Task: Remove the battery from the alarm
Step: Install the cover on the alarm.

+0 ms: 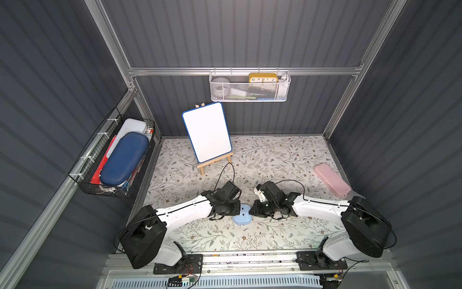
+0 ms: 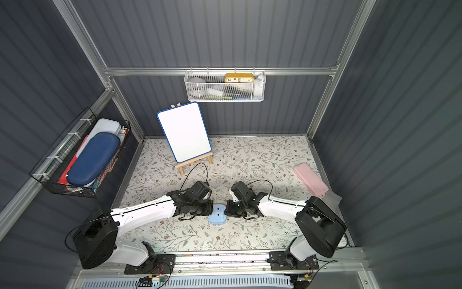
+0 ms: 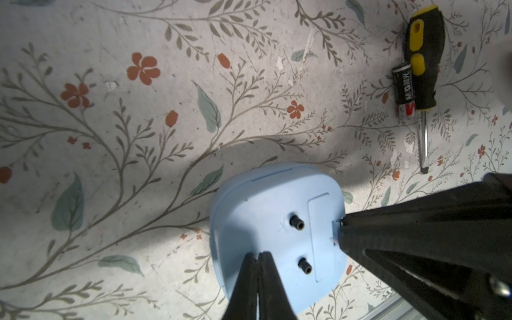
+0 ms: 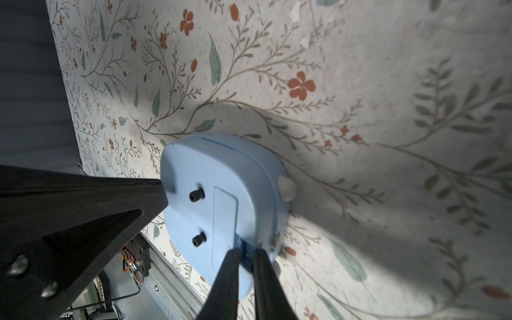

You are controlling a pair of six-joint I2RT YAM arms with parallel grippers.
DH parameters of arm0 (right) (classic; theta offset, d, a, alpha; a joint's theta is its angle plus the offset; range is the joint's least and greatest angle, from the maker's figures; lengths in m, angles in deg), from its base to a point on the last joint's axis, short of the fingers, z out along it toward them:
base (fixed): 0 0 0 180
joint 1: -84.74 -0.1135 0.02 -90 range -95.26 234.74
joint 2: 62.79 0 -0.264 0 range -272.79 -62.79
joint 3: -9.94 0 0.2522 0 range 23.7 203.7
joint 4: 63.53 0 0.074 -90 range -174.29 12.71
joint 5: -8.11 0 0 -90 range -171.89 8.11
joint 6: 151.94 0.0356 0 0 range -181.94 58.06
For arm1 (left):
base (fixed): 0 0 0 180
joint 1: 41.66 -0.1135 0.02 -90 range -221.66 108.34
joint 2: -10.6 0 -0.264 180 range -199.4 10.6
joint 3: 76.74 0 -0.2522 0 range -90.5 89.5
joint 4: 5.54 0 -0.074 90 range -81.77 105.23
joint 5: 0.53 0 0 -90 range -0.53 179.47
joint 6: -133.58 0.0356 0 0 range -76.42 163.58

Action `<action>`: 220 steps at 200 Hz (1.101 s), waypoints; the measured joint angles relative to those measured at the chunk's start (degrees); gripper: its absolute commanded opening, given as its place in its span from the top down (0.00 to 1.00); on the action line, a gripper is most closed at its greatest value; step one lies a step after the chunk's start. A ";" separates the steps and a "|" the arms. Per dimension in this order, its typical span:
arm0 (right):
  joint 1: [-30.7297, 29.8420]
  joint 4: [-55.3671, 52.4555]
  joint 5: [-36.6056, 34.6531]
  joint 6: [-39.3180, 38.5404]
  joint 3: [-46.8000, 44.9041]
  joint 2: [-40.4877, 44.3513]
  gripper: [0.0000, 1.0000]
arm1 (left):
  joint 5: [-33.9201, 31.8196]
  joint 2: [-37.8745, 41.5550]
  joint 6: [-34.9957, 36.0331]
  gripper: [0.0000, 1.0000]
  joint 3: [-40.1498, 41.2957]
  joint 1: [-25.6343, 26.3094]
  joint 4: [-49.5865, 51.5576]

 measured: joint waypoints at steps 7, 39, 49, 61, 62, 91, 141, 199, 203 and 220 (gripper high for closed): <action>-0.02 -0.31 -0.13 -0.04 0.13 0.00 0.83 | 0.00 0.00 -0.02 0.92 -0.02 0.00 0.02; -0.11 -1.55 -0.83 -0.42 0.20 1.14 0.77 | -0.02 0.00 0.00 0.92 -0.02 0.00 0.02; -0.11 -2.03 -0.98 -0.61 0.22 1.88 0.73 | -0.02 0.00 0.00 0.92 -0.02 0.00 0.00; -0.11 -2.71 -1.09 -1.14 0.57 2.51 0.72 | -0.02 0.00 0.00 0.92 -0.02 0.00 0.00; -0.11 -2.78 -1.11 -1.09 0.59 2.54 0.72 | -0.02 0.00 -0.02 0.92 -0.02 0.00 0.00; -0.11 -4.35 -1.38 -2.08 2.34 2.45 0.70 | -0.02 0.00 -0.02 0.92 0.00 0.00 0.00; -0.11 -6.43 -2.38 -2.91 4.66 -0.76 0.69 | -0.07 0.00 0.00 0.93 -0.02 0.02 0.00; -0.76 -7.39 -2.36 -2.91 5.40 -3.69 0.68 | -0.04 0.00 0.02 0.93 0.00 0.04 -0.63; -0.81 -7.39 -2.36 -2.91 5.42 -3.76 0.69 | -0.04 0.00 0.02 0.93 0.00 0.04 -0.74; -0.87 -7.54 -2.47 -2.91 5.53 -3.78 0.68 | -0.04 0.00 0.02 0.94 0.00 0.07 -0.96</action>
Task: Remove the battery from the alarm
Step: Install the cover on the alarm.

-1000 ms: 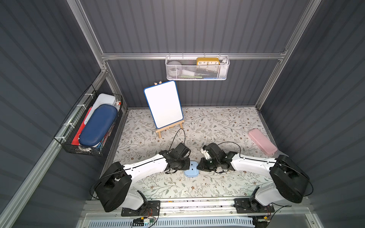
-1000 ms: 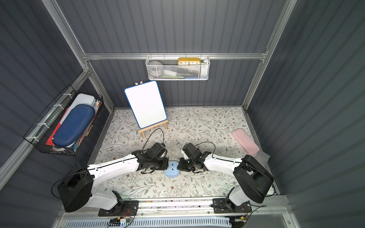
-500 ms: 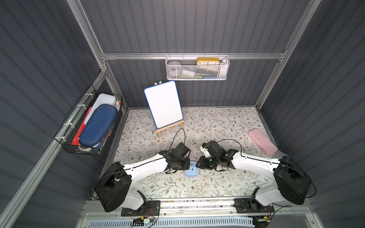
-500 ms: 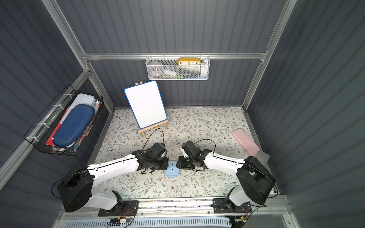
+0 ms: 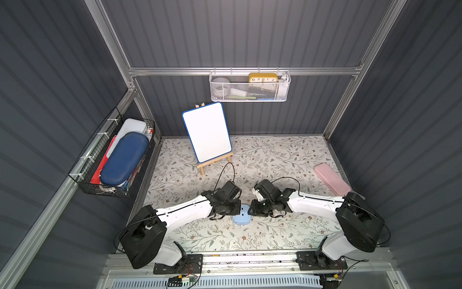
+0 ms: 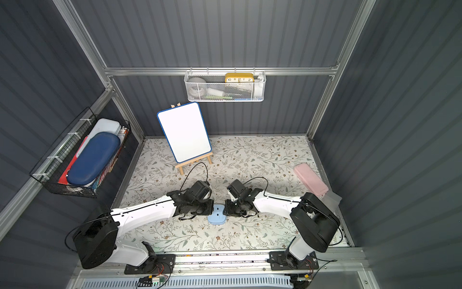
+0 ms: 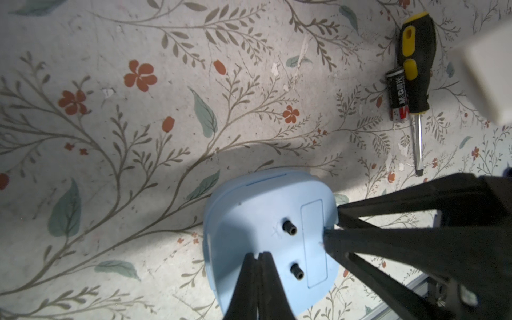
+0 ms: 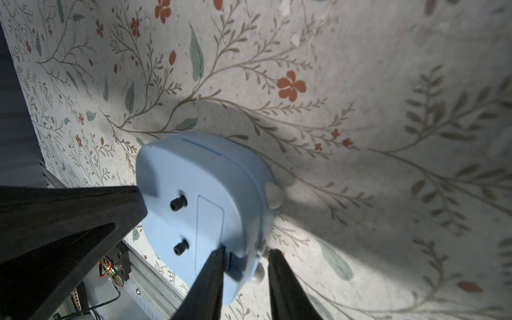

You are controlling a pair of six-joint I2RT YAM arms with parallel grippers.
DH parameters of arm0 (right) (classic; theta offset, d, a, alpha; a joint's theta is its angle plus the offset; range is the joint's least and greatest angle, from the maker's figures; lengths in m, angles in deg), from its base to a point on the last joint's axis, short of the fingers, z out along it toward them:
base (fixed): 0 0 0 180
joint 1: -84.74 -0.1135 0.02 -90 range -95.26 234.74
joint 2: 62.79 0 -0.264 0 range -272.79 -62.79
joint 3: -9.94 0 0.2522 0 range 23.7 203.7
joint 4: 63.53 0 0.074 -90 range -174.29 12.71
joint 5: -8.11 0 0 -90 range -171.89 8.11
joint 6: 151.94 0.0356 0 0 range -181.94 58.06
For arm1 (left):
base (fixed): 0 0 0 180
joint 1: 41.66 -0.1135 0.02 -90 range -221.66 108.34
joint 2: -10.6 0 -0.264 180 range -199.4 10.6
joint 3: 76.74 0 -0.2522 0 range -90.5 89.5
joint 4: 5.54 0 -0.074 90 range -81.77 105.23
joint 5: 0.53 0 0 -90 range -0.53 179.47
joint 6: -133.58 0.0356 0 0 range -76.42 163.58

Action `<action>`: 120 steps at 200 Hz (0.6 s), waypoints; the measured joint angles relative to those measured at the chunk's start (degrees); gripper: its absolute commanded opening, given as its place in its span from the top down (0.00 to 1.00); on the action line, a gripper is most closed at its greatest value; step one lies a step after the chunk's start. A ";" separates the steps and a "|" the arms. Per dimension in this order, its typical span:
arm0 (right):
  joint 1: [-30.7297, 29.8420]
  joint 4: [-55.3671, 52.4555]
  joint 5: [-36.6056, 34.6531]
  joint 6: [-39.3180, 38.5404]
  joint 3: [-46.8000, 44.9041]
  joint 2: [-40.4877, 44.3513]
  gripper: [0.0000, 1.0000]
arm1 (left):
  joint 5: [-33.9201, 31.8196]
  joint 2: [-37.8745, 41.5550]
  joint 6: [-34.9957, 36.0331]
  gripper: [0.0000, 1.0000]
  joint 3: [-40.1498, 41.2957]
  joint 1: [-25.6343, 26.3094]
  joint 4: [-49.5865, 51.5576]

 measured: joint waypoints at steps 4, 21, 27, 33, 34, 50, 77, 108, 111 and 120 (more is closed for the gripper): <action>0.00 -0.02 -0.02 0.00 0.02 0.00 0.69 | 0.00 0.00 0.00 0.93 0.00 -0.02 -0.04; -0.02 -0.22 -0.11 0.02 0.04 0.20 0.68 | -0.09 0.00 -0.02 0.94 0.00 0.00 0.02; -0.02 -0.44 -0.31 0.02 0.07 0.42 0.68 | -0.26 0.00 -0.07 0.94 0.00 0.00 0.09; -0.02 -0.85 -0.48 0.00 0.11 0.76 0.67 | -0.42 0.02 -0.11 0.95 -0.02 -0.02 0.24; -0.02 -0.90 -0.48 0.00 0.13 0.83 0.67 | -0.55 0.04 -0.20 0.95 -0.04 0.00 0.26; -0.02 -2.99 -1.20 -0.24 1.01 2.25 0.66 | -1.62 0.55 -1.07 0.92 -0.22 0.00 1.09; -0.02 -5.60 -3.78 -1.64 4.37 4.66 0.63 | -3.74 5.20 -2.97 0.83 -0.24 -0.02 2.95; -0.07 -7.41 -4.96 -3.65 7.26 4.26 0.51 | -4.61 9.20 -5.25 0.79 -0.13 -0.02 3.56; -0.11 -7.87 -5.03 -3.93 7.61 4.04 0.50 | -4.61 9.27 -5.49 0.79 -0.04 -0.02 3.54; -0.24 -9.09 -5.49 -4.66 8.55 3.28 0.45 | -4.59 9.31 -6.16 0.79 0.57 -0.02 3.39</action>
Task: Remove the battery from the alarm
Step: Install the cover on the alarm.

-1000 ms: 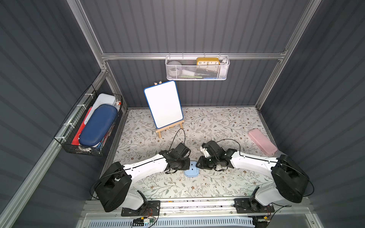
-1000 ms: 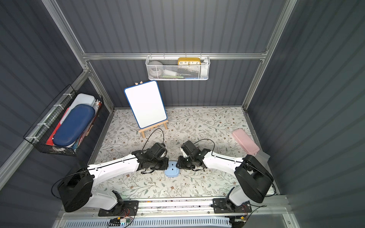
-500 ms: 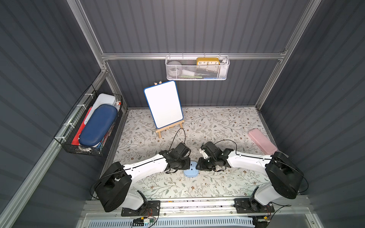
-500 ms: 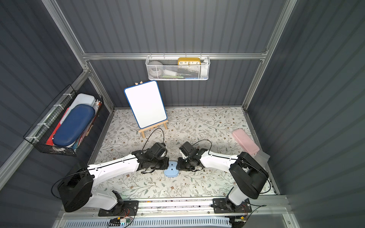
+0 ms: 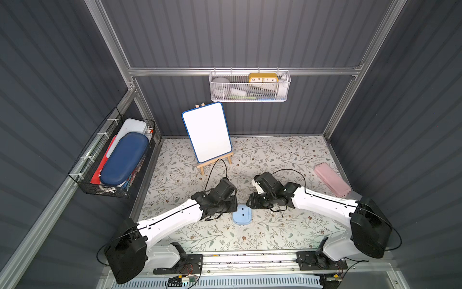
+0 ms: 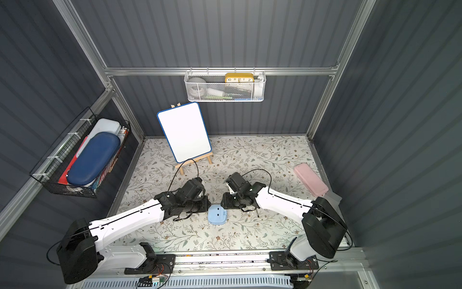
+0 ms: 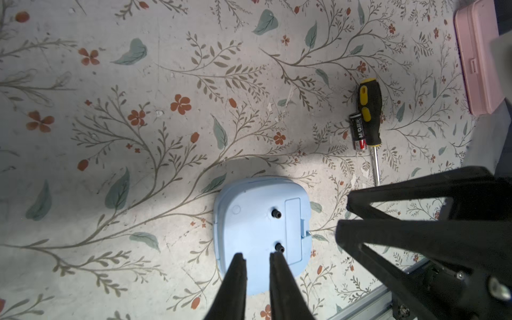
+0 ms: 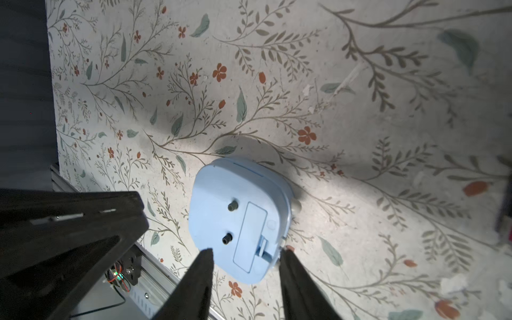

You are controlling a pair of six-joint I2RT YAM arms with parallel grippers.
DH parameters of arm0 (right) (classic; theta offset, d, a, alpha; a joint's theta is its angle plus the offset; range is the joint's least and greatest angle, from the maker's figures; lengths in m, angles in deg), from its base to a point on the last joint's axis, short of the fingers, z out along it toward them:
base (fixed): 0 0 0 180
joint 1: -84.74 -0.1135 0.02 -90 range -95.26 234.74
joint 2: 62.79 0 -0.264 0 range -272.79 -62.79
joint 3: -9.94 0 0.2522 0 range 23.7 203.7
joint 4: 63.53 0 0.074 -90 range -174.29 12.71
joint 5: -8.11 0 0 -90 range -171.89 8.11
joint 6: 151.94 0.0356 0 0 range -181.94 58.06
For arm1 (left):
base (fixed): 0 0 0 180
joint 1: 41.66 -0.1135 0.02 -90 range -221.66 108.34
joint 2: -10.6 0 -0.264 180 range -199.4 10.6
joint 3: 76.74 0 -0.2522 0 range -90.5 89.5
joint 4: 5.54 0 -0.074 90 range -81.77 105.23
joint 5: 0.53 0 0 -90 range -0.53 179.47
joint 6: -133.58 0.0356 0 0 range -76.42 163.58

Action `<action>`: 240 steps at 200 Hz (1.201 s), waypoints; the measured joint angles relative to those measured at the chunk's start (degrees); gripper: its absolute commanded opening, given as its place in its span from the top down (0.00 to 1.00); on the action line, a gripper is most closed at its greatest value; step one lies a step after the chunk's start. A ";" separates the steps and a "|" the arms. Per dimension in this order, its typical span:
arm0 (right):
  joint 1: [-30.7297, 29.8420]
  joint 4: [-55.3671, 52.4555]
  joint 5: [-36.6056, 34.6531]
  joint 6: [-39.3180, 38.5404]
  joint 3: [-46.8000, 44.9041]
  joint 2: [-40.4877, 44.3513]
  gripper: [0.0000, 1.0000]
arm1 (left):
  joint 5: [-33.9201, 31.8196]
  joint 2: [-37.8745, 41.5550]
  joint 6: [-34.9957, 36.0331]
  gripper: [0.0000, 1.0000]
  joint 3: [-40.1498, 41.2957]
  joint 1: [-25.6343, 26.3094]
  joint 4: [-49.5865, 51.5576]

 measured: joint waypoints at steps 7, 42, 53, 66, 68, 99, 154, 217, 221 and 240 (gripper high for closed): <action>-0.17 -1.03 -0.46 -0.26 0.66 -0.63 0.41 | 0.00 0.00 -0.50 0.79 0.74 0.00 -0.02; -2.45 -4.07 -1.66 -0.15 1.27 -2.34 0.33 | 0.11 0.57 -2.43 0.79 5.92 -1.84 0.00; -3.76 -4.42 -1.99 0.35 1.27 -3.08 0.31 | 0.26 1.33 -2.86 0.79 7.54 -3.34 -0.07; -5.29 -4.52 -2.12 1.03 1.27 -4.04 0.30 | 0.81 2.56 -3.02 0.79 9.33 -5.40 -0.59; -5.53 -4.52 -2.10 1.27 1.27 -4.28 0.30 | 0.92 2.73 -3.02 0.79 9.57 -5.68 -0.70; -7.93 -5.35 -2.54 2.95 2.01 -7.58 0.27 | 2.27 3.52 -2.97 0.80 11.63 -7.26 -4.09; -8.24 -6.38 -5.46 5.51 4.31 -8.81 0.26 | 3.30 2.64 -2.29 0.81 12.44 -7.63 -8.83; -8.41 -6.78 -6.78 7.93 7.39 -12.41 0.29 | 5.88 2.32 -1.53 0.84 14.75 -7.63 -13.07; -8.41 -6.80 -6.80 8.09 7.39 -12.50 0.29 | 6.08 2.32 -1.49 0.84 14.93 -7.61 -13.16; -8.41 -6.75 -6.78 8.37 7.39 -12.52 0.28 | 6.69 2.32 -1.40 0.84 15.52 -7.63 -14.01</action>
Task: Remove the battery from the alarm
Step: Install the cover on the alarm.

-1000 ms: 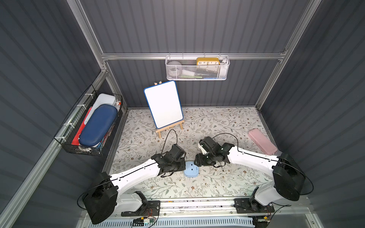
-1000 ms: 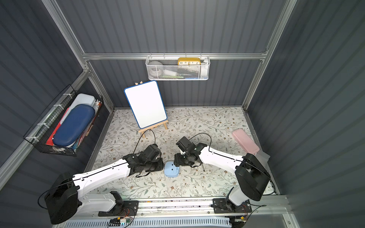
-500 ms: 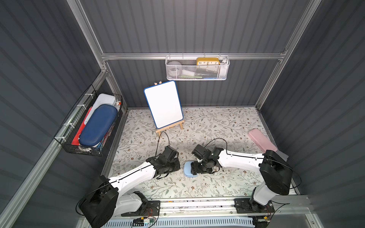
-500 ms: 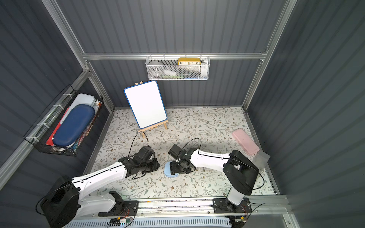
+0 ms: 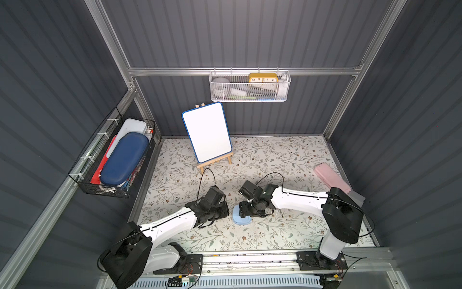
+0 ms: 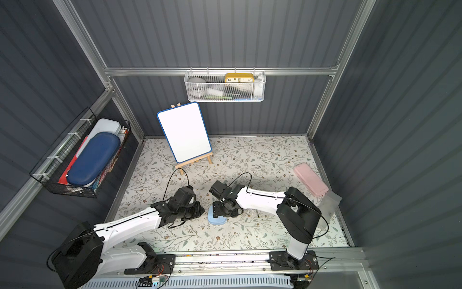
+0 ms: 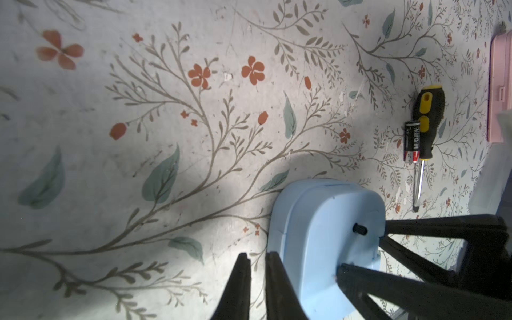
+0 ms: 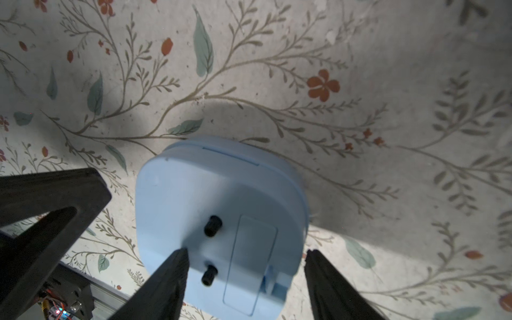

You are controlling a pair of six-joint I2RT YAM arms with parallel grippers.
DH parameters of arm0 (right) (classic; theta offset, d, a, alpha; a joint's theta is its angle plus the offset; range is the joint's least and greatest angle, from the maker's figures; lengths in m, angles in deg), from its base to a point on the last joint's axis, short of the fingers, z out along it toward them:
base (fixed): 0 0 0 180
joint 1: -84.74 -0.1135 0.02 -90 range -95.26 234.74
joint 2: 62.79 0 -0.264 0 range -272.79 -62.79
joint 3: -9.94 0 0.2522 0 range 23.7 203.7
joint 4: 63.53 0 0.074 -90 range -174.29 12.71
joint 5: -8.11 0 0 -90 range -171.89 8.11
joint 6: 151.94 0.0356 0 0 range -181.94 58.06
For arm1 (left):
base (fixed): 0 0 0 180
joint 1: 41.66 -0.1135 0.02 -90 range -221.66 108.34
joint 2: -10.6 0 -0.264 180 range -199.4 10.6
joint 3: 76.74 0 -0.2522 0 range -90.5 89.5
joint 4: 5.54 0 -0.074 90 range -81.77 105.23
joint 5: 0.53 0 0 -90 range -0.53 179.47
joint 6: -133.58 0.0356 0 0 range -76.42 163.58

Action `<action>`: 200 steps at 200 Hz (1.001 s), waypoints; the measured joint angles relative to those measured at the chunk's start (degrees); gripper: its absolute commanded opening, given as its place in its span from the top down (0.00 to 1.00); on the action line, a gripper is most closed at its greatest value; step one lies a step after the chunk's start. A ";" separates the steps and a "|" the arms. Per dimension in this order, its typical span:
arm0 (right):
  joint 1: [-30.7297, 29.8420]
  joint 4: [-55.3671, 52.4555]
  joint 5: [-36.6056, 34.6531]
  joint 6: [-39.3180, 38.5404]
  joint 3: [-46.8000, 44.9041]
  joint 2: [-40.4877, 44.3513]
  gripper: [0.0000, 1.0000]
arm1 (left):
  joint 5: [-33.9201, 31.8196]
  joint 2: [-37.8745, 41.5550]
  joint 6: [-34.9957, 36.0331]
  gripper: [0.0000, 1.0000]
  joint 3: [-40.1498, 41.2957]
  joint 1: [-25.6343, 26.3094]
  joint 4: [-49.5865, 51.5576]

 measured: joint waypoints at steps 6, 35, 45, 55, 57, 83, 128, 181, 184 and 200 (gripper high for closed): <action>0.02 0.00 0.02 0.04 0.00 0.00 0.27 | 0.17 -0.02 0.00 0.84 0.04 0.00 -0.13; 0.00 0.02 0.15 0.35 0.00 0.00 0.19 | 1.18 -1.51 0.17 0.85 0.09 0.02 -2.29; 0.00 0.07 0.31 0.11 0.00 0.04 0.15 | 1.57 -2.56 0.17 0.85 0.09 0.02 -3.04; 0.00 0.07 0.44 -0.20 0.04 0.07 0.13 | 1.99 -3.67 0.17 0.85 0.09 0.00 -3.54; 0.00 0.04 0.48 -0.13 0.07 0.07 0.13 | 2.08 -3.89 0.17 0.85 0.09 0.02 -3.58; -0.31 -1.49 0.52 -0.52 2.05 -0.11 0.10 | 2.91 -5.66 0.20 0.85 0.09 0.02 -4.11; -0.74 -2.82 -0.11 -0.46 4.72 -0.90 0.09 | 5.16 -6.62 0.20 0.88 1.05 -0.31 -6.05; 3.87 -7.72 -5.73 -4.20 6.01 2.43 0.65 | 4.04 4.00 -2.10 1.00 3.13 -0.31 -0.48; 4.74 -7.85 -5.55 -5.07 6.32 2.34 0.70 | 4.09 5.18 -1.88 1.00 3.34 -0.31 -0.02; 8.44 -8.96 -5.29 -7.58 9.11 0.37 0.90 | 4.76 10.93 -2.16 1.00 4.37 -0.31 1.42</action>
